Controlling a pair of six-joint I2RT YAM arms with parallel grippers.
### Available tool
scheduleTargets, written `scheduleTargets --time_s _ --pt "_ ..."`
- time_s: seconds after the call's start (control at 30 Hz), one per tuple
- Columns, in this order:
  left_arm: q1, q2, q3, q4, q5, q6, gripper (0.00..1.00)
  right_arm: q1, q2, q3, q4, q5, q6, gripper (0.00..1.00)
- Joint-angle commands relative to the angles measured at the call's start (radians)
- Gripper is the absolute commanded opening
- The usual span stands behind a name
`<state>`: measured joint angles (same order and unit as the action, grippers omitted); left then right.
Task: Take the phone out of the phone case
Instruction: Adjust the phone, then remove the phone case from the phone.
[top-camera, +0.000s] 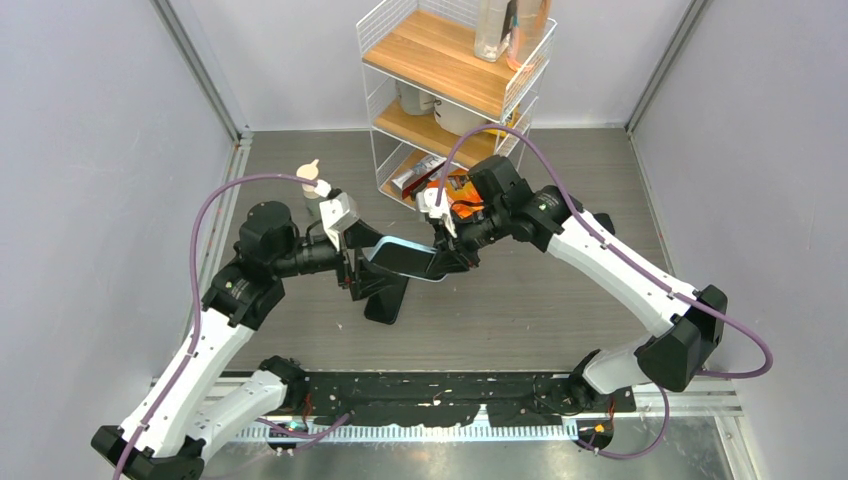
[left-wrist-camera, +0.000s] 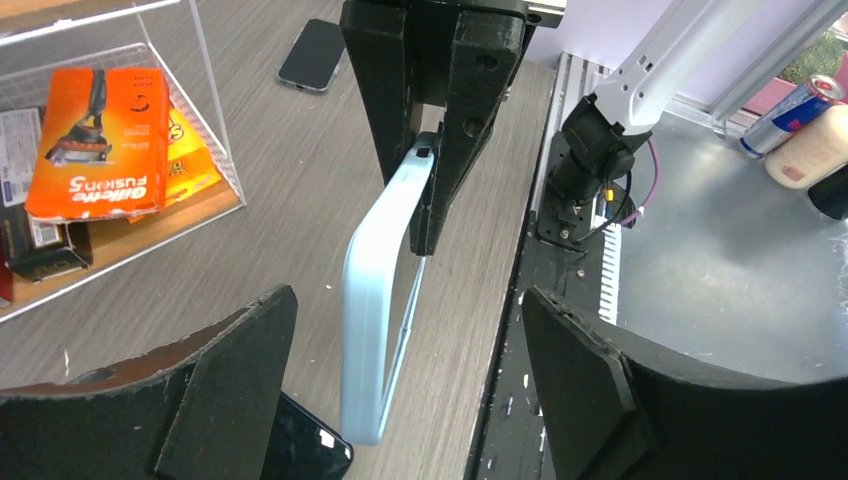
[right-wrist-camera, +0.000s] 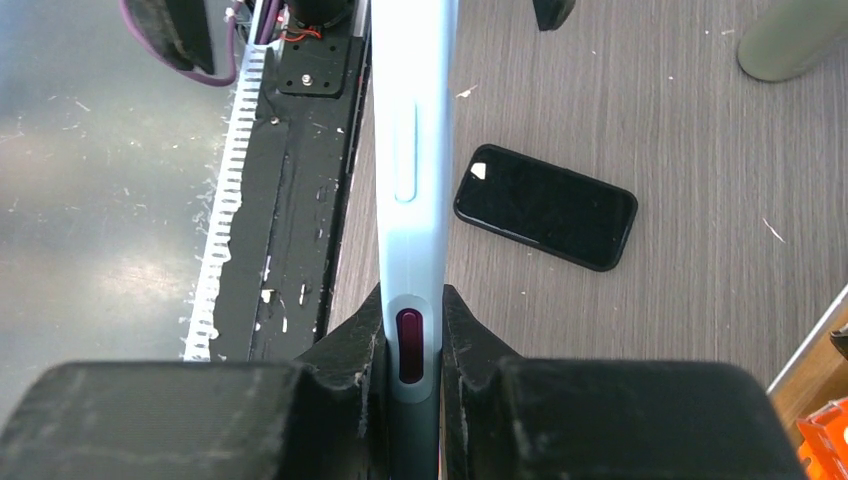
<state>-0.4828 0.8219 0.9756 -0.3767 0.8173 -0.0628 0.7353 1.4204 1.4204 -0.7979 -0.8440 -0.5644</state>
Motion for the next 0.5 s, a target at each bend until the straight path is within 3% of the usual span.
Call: scheduleTargets --time_s 0.0,0.13,0.47 --pt "0.003 -0.017 0.036 0.019 -0.029 -0.009 0.92 0.0 -0.054 0.005 0.044 0.023 0.015 0.06" --pt "0.003 -0.013 0.055 -0.009 -0.04 0.006 0.99 0.001 -0.07 -0.003 0.045 0.05 0.01 0.06" --pt "0.003 0.021 0.113 -0.033 -0.04 0.0 1.0 0.001 -0.082 -0.023 0.046 0.078 -0.003 0.06"
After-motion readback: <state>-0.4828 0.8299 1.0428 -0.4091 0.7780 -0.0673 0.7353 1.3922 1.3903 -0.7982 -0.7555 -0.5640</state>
